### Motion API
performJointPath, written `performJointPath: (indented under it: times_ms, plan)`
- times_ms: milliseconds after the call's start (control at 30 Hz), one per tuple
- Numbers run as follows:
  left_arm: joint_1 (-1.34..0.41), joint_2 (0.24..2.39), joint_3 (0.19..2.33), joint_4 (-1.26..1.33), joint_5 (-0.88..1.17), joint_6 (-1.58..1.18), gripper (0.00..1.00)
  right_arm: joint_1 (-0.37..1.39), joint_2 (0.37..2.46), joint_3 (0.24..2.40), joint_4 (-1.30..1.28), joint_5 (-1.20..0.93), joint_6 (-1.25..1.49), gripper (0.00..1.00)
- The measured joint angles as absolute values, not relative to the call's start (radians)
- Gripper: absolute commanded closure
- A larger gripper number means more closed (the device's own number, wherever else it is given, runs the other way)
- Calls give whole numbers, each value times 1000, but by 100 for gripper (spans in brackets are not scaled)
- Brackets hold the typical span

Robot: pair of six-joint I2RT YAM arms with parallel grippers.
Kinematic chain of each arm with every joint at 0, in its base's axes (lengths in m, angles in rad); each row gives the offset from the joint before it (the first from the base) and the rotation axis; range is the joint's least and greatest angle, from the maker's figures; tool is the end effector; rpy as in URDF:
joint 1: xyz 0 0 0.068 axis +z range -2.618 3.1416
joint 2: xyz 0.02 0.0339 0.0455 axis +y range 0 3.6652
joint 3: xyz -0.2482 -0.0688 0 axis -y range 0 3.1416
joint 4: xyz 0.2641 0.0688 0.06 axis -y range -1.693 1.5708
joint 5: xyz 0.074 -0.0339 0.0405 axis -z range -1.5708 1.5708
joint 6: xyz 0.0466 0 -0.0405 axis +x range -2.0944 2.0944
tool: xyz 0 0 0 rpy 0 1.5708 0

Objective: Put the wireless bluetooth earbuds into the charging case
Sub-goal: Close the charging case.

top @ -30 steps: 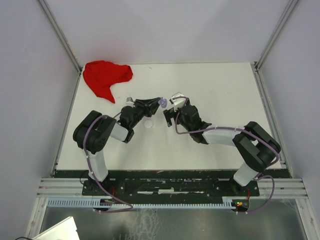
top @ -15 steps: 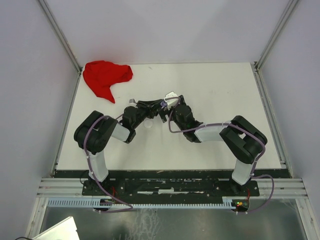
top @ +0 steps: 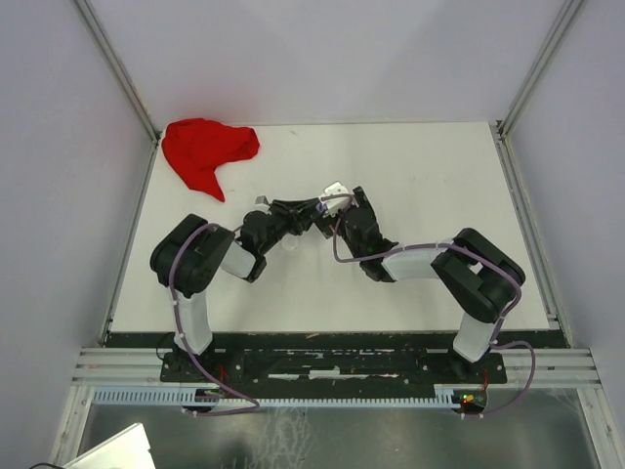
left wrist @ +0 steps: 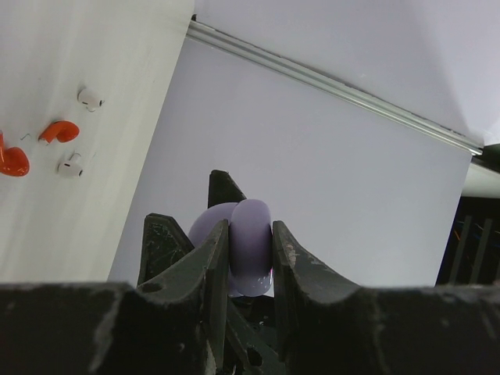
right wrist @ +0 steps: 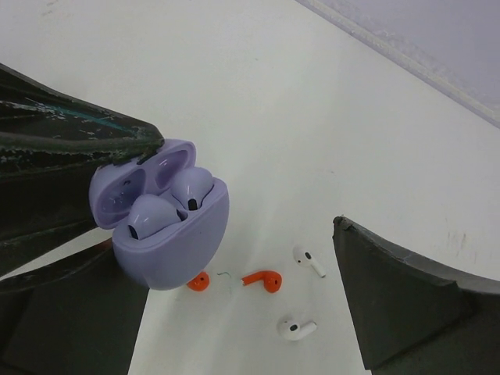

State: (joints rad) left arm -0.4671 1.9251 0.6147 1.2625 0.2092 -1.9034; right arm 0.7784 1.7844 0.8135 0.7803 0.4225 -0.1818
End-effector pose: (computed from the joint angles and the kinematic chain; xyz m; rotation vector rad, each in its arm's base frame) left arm 0.3095 -0.1669 0.1008 -1.1800 1.6585 -1.8688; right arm 0.2880 0.2572 0.1499 -0.5238 1.6644 0.0647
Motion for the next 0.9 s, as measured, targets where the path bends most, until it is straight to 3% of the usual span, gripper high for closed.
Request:
performJointPath:
  times_ms: [500, 667, 900]
  plan:
    - [-451, 1976, 618, 1278, 221, -1901, 97, 778, 1724, 788, 731, 530, -208, 0]
    - [-418, 1998, 699, 1185, 265, -1816, 97, 756, 1697, 914, 429, 593, -77, 0]
    - [-367, 2003, 931, 901, 303, -1538, 97, 690, 1638, 1043, 139, 474, 94, 0]
